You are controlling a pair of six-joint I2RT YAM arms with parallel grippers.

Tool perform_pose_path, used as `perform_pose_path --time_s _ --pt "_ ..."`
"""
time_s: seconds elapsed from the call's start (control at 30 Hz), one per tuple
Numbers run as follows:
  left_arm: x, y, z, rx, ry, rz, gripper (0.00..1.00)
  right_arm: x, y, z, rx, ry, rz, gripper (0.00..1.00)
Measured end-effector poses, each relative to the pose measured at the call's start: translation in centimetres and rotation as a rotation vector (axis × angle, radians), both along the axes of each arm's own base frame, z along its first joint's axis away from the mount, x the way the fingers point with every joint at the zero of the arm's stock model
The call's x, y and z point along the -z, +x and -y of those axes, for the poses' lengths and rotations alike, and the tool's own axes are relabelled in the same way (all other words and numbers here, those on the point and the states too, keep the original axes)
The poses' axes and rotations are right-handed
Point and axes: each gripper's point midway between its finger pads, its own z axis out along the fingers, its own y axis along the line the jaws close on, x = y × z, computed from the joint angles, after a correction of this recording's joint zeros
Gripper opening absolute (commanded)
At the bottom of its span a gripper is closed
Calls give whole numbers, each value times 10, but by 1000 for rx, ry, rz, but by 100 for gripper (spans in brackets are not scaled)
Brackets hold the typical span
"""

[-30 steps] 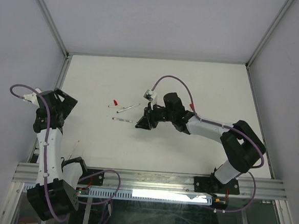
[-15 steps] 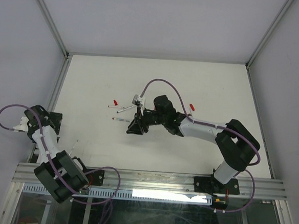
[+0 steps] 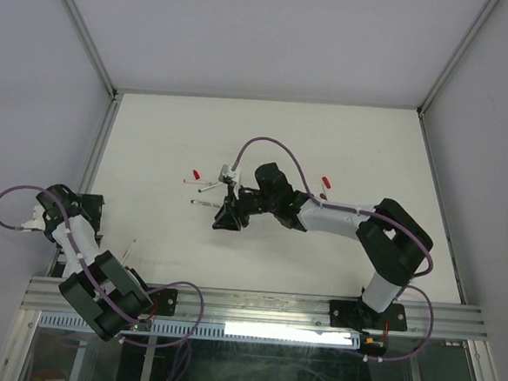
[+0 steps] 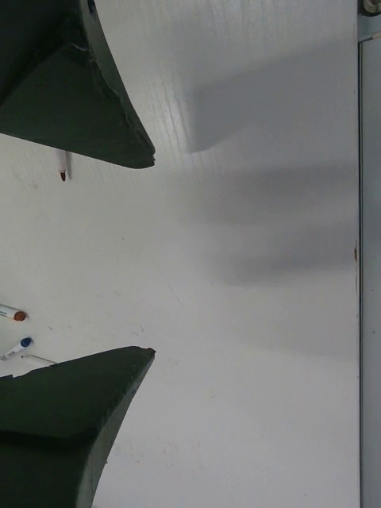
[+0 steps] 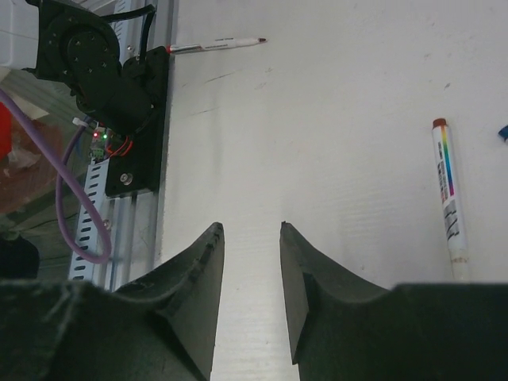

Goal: Insert the pens into the pen caps
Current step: Pick up the pen from the center of the board.

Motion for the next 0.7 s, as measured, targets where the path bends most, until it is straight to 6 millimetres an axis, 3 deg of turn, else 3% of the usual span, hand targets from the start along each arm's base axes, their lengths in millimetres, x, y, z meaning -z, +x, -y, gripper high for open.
perform_pose_path --time_s 0.3,0.47,0.7 --pt "-7 -1 7 44 32 34 99 4 18 -54 -146 54 131 37" --pt "-6 5 15 103 42 24 99 8 17 -81 -208 70 167 37" --pt "-1 -3 18 78 0 -53 99 17 8 -89 -219 61 177 37"
